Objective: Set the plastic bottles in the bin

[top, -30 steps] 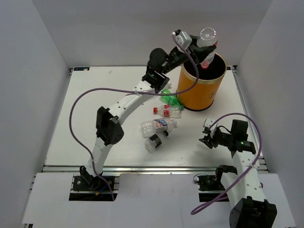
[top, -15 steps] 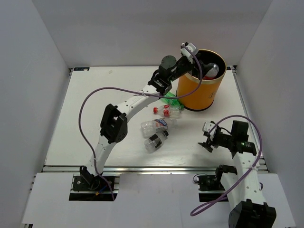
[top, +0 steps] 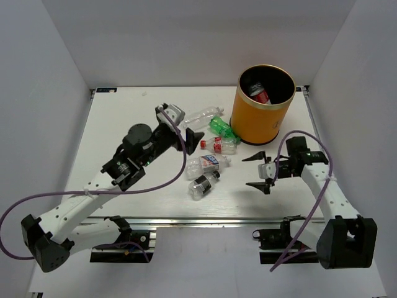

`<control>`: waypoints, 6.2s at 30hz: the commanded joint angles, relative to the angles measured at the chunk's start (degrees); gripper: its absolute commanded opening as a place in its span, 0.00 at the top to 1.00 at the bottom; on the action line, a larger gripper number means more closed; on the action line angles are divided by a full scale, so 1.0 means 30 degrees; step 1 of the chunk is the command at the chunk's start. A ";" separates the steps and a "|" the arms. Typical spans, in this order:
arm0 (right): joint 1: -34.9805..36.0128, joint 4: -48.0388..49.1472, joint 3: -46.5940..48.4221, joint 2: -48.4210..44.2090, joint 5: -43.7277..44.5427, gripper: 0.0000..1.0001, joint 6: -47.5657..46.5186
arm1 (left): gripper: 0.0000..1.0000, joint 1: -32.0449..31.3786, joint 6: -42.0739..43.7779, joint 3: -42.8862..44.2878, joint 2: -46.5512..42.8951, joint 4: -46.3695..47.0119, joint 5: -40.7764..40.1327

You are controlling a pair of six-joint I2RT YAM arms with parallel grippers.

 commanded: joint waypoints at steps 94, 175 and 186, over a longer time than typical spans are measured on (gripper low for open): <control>0.1414 1.0015 1.5994 0.6768 1.5248 0.10 2.6169 | 0.00 -0.0739 0.8353 0.0584 1.2121 -0.5238 0.1473; -0.3186 0.5714 -0.1888 -0.6539 0.4384 0.27 1.6187 | 0.00 -0.1150 0.1965 2.0378 2.0343 0.3937 -0.3274; 0.0899 0.6053 0.0042 0.1428 0.2725 0.21 0.4862 | 0.00 -0.1561 0.0150 0.1747 0.3709 -0.0664 -0.5911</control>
